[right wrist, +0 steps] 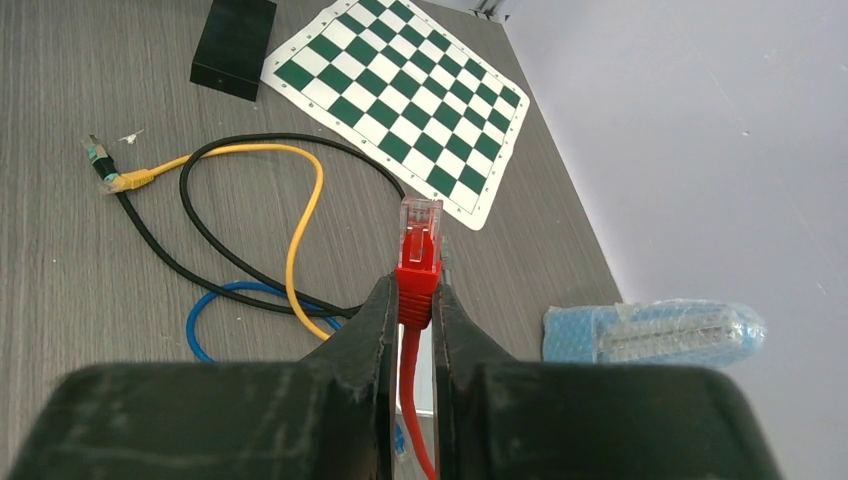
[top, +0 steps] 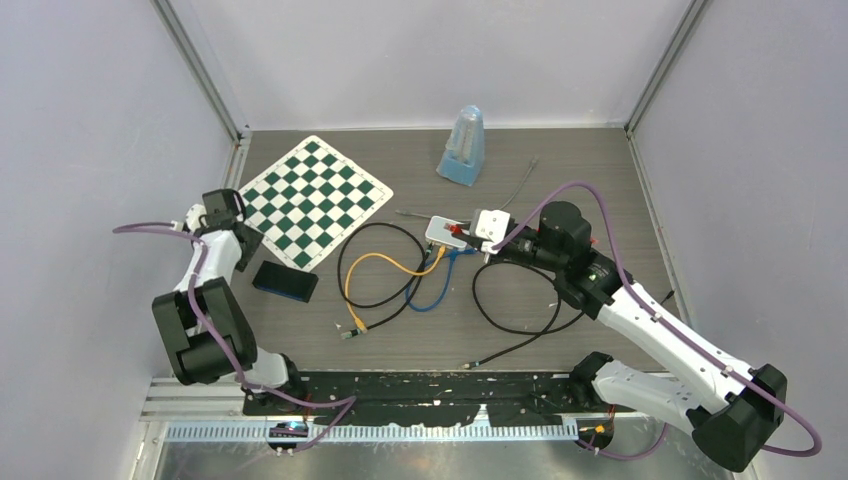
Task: Insert the plug into the switch port
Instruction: Move the switch port to the center of the board.
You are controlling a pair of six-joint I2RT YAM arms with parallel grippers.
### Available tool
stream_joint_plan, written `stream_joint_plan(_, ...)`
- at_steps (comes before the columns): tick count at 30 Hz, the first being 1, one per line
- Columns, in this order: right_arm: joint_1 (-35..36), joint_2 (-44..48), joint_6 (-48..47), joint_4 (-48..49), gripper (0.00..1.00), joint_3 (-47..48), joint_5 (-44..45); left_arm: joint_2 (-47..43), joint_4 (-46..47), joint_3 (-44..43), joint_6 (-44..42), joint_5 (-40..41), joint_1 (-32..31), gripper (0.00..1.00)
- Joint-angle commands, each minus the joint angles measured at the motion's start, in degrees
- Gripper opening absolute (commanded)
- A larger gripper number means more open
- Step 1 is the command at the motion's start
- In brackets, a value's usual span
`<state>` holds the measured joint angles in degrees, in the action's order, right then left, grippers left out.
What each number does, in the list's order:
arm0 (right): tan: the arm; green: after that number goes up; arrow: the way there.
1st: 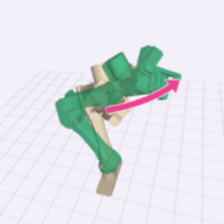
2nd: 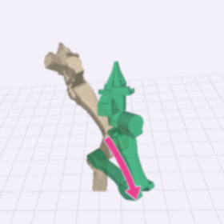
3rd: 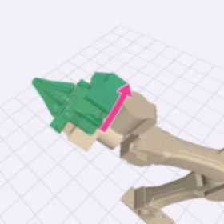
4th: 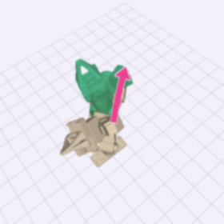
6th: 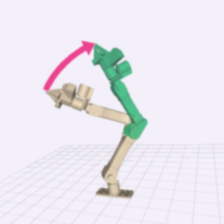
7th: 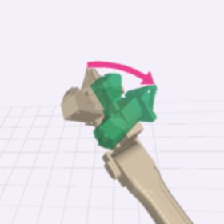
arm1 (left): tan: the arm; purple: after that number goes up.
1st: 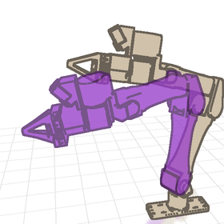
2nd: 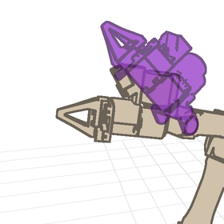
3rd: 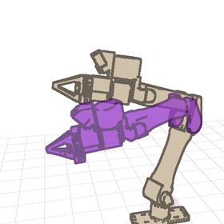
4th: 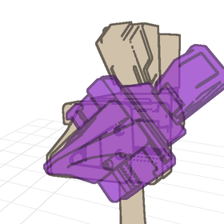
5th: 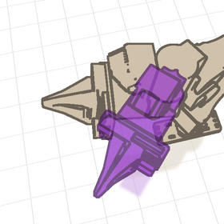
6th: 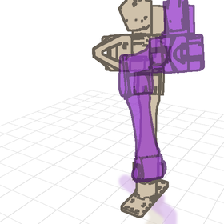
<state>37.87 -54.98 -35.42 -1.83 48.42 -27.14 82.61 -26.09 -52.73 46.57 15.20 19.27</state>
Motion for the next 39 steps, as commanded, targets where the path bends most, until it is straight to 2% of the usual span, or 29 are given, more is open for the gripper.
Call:
stream_joint_plan(1, 0.0, 0.8, 0.0, 2.2, 0.05, 0.8, -0.6, 1.4, 1.1, -1.1, -2.2, 0.4, 1.6, 0.46)
stream_joint_plan(6, 0.0, 0.6, -0.1, 2.3, 0.05, 0.5, -1.3, 4.1, -0.8, -1.9, -0.3, 2.6, 2.4, 0.34)
stream_joint_plan(12, 0.0, 0.9, -0.1, 2.3, 0.05, 0.6, -1.7, 8.4, -5.3, -3.8, 2.5, 1.8, 2.6, 0.34)
stream_joint_plan(18, 0.0, 1.2, 0.0, 2.2, 0.05, 0.5, -1.8, 11.2, -17.4, -6.8, 7.5, 3.5, 2.6, 0.31)
stream_joint_plan(22, 0.0, 1.4, 0.0, 2.2, 0.05, 0.6, -1.9, 6.9, -19.6, -2.1, 12.2, 3.9, 2.6, 0.31)
stream_joint_plan(24, 0.0, 1.5, 0.0, 2.2, 0.05, 0.6, -1.6, 4.9, -19.9, 1.3, 15.4, 1.6, 2.6, 0.31)
stream_joint_plan(32, 0.0, 1.5, -0.1, 2.2, 0.05, 0.9, -1.5, -3.9, -26.0, 10.0, 25.1, -4.7, 2.4, 0.18)
stream_joint_plan(37, 0.0, 1.1, 0.0, 2.2, 0.05, 1.1, -1.8, -12.9, -27.7, 7.8, 26.2, 0.6, 2.4, 0.25)
stream_joint_plan(39, 0.0, 1.2, 0.1, 2.2, 0.05, 1.0, -1.8, -15.1, -24.5, 6.7, 24.9, 2.7, 2.4, 0.26)
